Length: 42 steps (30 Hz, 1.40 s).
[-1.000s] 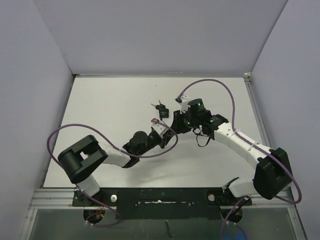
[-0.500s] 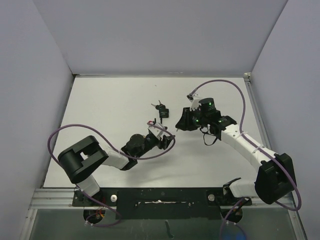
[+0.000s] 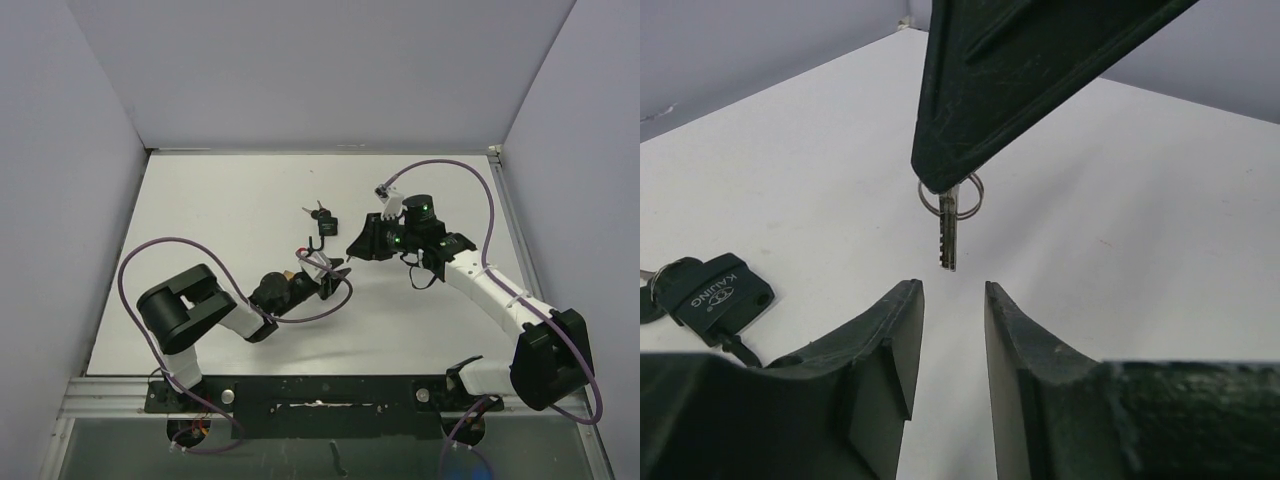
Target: Unlock with the key
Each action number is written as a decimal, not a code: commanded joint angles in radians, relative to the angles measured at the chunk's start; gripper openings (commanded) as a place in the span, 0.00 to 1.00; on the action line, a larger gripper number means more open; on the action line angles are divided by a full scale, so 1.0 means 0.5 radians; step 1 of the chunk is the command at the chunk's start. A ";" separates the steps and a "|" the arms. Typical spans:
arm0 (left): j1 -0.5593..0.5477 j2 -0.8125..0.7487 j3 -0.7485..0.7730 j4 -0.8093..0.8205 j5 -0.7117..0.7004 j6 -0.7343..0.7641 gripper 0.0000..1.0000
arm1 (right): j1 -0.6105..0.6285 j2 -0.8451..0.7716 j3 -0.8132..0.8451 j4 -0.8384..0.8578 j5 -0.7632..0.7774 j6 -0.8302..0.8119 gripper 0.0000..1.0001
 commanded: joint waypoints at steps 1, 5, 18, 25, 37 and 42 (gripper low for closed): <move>0.002 0.025 0.070 0.259 0.128 0.022 0.26 | -0.007 -0.052 -0.007 0.144 -0.146 0.017 0.12; 0.012 0.027 0.086 0.257 0.230 -0.004 0.18 | -0.007 -0.048 -0.021 0.162 -0.176 0.014 0.13; 0.014 0.040 0.130 0.257 0.248 -0.006 0.15 | -0.007 -0.026 -0.013 0.161 -0.215 0.001 0.13; 0.025 0.025 0.139 0.257 0.209 -0.009 0.21 | -0.007 -0.014 -0.018 0.158 -0.223 0.000 0.13; 0.037 0.009 0.163 0.258 0.121 -0.003 0.27 | -0.007 -0.006 -0.047 0.180 -0.228 0.007 0.13; 0.037 0.014 0.154 0.257 0.118 -0.013 0.17 | -0.007 -0.011 -0.049 0.170 -0.205 0.014 0.13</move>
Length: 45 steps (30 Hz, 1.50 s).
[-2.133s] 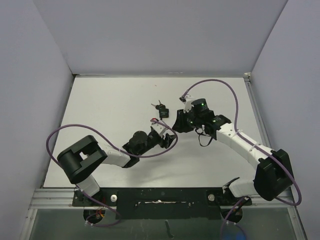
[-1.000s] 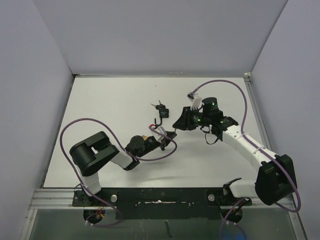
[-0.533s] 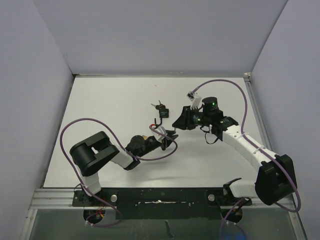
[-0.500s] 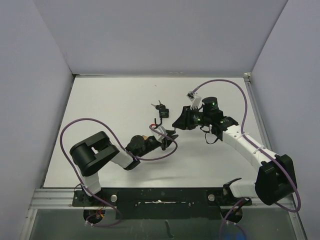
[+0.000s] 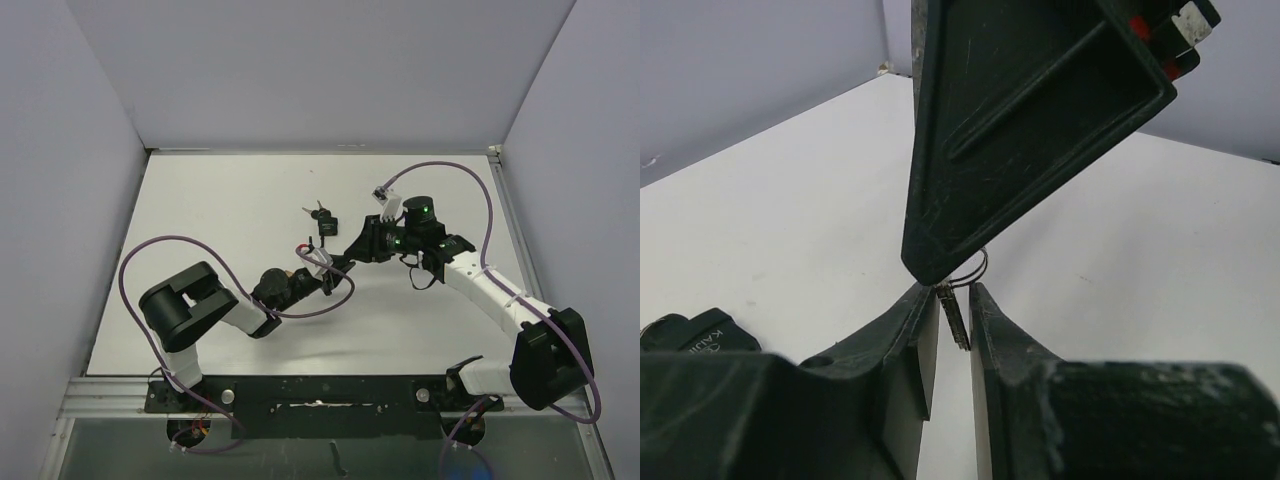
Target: Unlock with the key
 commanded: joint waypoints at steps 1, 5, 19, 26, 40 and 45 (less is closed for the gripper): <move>0.009 -0.026 0.058 0.151 -0.032 -0.002 0.15 | -0.001 -0.019 0.009 0.065 -0.022 0.012 0.13; 0.009 -0.039 0.021 0.148 -0.046 -0.002 0.12 | -0.002 -0.024 0.013 0.053 -0.001 0.012 0.14; 0.039 -0.282 0.022 -0.454 -0.052 -0.090 0.00 | -0.022 -0.100 0.007 0.015 0.066 -0.012 0.59; 0.134 -0.459 0.148 -1.000 0.046 -0.268 0.00 | -0.024 -0.132 -0.040 -0.028 0.062 -0.072 0.48; 0.177 -0.510 0.390 -1.468 0.335 -0.453 0.00 | 0.022 -0.087 -0.028 -0.028 0.081 -0.156 0.35; 0.183 -0.519 0.441 -1.571 0.380 -0.470 0.00 | 0.027 -0.061 -0.007 -0.049 0.105 -0.177 0.31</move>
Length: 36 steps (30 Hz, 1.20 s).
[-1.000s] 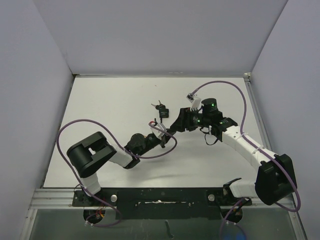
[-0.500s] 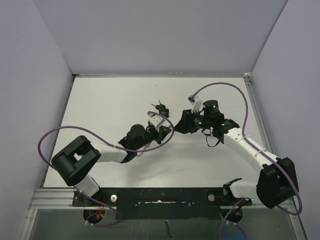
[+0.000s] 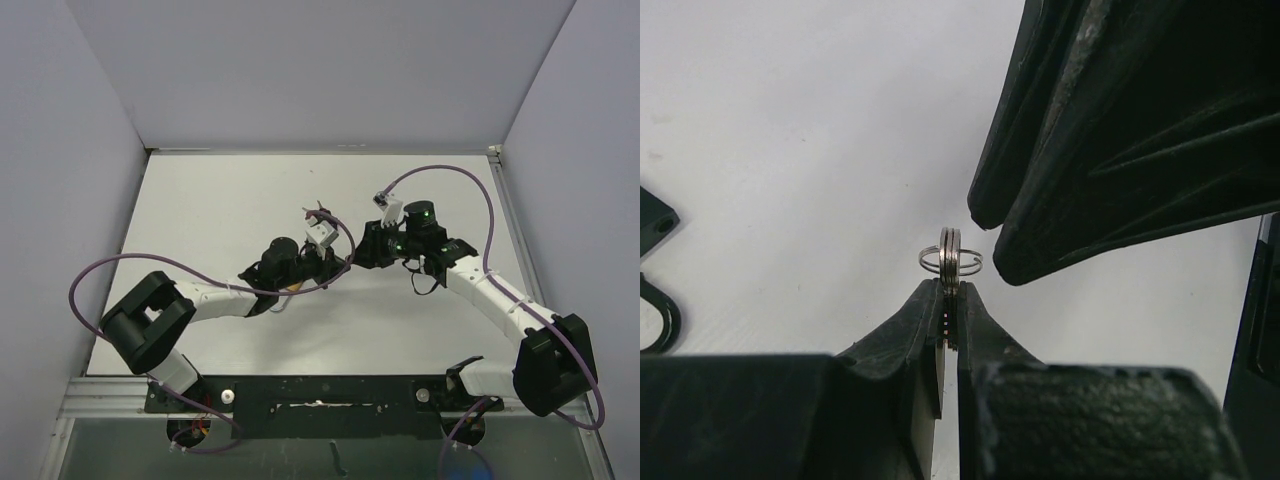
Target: Unlock with the key
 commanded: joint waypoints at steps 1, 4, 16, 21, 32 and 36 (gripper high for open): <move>0.022 -0.087 0.119 -0.076 0.101 -0.047 0.00 | 0.016 0.013 0.047 0.025 0.038 -0.050 0.31; 0.028 -0.098 0.134 -0.098 0.120 -0.056 0.00 | 0.021 0.021 0.053 0.008 0.066 -0.065 0.30; 0.065 -0.108 0.183 -0.186 0.180 -0.118 0.00 | 0.059 0.075 0.084 -0.015 0.093 -0.090 0.29; 0.064 -0.111 0.183 -0.183 0.227 -0.125 0.00 | 0.060 0.083 0.090 -0.001 0.128 -0.087 0.29; 0.065 -0.121 0.183 -0.193 0.260 -0.131 0.00 | 0.059 0.120 0.096 0.023 0.129 -0.081 0.27; 0.065 -0.123 0.183 -0.193 0.263 -0.131 0.00 | 0.064 0.115 0.096 0.027 0.126 -0.084 0.22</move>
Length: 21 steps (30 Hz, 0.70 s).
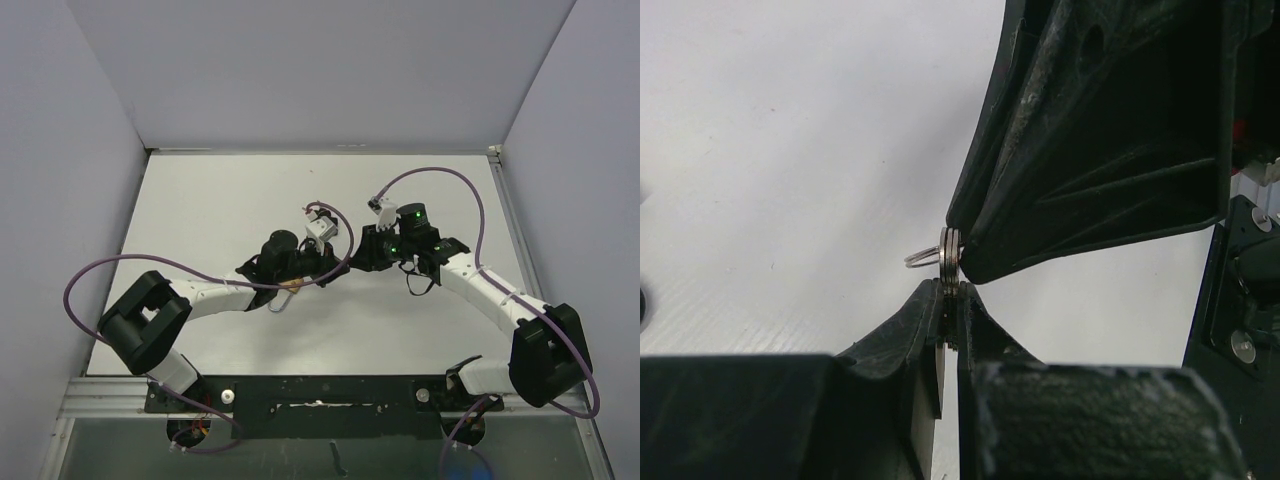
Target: Unlock with the key
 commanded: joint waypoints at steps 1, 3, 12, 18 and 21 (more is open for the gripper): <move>0.004 -0.100 0.086 0.073 0.056 -0.015 0.00 | 0.022 0.012 0.089 0.082 0.008 -0.036 0.21; 0.004 -0.097 0.086 0.071 0.056 -0.012 0.00 | 0.024 0.010 0.089 0.082 0.010 -0.043 0.20; 0.004 -0.089 0.166 0.006 0.063 -0.005 0.00 | 0.028 -0.032 0.078 0.057 0.048 -0.100 0.29; 0.007 -0.085 0.223 -0.113 0.163 0.079 0.00 | 0.027 -0.108 0.056 0.040 0.090 -0.154 0.41; 0.009 -0.080 0.236 -0.123 0.220 0.100 0.00 | 0.029 -0.116 0.053 0.046 0.073 -0.154 0.40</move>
